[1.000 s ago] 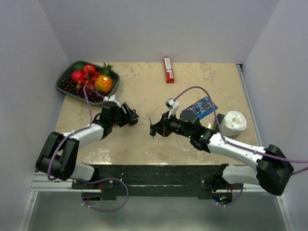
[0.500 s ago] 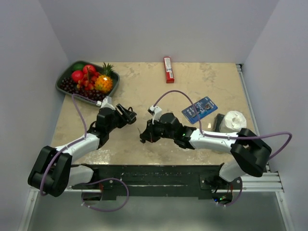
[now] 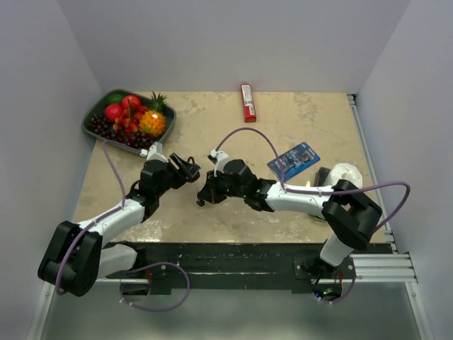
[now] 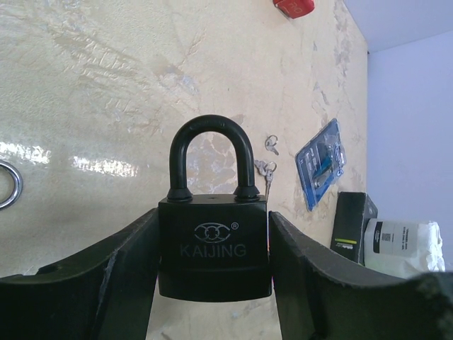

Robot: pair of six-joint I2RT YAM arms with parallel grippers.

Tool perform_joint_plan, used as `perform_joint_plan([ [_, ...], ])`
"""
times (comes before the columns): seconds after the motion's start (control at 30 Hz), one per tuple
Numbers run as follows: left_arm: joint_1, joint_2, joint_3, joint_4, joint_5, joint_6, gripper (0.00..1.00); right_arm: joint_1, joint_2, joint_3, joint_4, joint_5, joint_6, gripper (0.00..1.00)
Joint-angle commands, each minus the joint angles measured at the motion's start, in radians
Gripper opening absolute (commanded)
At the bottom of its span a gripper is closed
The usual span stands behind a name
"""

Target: Unlock with the key

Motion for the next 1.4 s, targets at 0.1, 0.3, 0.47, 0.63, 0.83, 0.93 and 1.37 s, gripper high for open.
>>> perform_joint_plan([
  [0.1,-0.005,-0.047,0.004,0.114,-0.017,-0.01,0.0,-0.009,0.053,0.076,0.0,-0.025,0.028,0.0],
  [0.3,-0.005,-0.047,-0.006,0.114,-0.014,-0.008,0.0,-0.035,0.067,0.075,0.034,-0.051,0.045,0.0],
  [0.47,-0.007,-0.046,-0.003,0.119,-0.009,-0.007,0.0,-0.05,0.076,0.087,0.051,-0.061,0.048,0.0],
  [0.63,-0.008,-0.043,-0.003,0.117,-0.009,-0.007,0.0,-0.059,0.085,0.105,0.06,-0.067,0.044,0.0],
  [0.83,-0.011,-0.035,-0.003,0.12,-0.011,-0.007,0.0,-0.07,0.102,0.118,0.065,-0.067,0.045,0.0],
  [0.93,-0.013,-0.036,-0.001,0.12,-0.012,-0.005,0.0,-0.078,0.116,0.119,0.065,-0.068,0.053,0.0],
  [1.37,-0.013,-0.036,0.005,0.113,-0.017,-0.008,0.0,-0.085,0.128,0.105,0.077,-0.056,0.053,0.0],
])
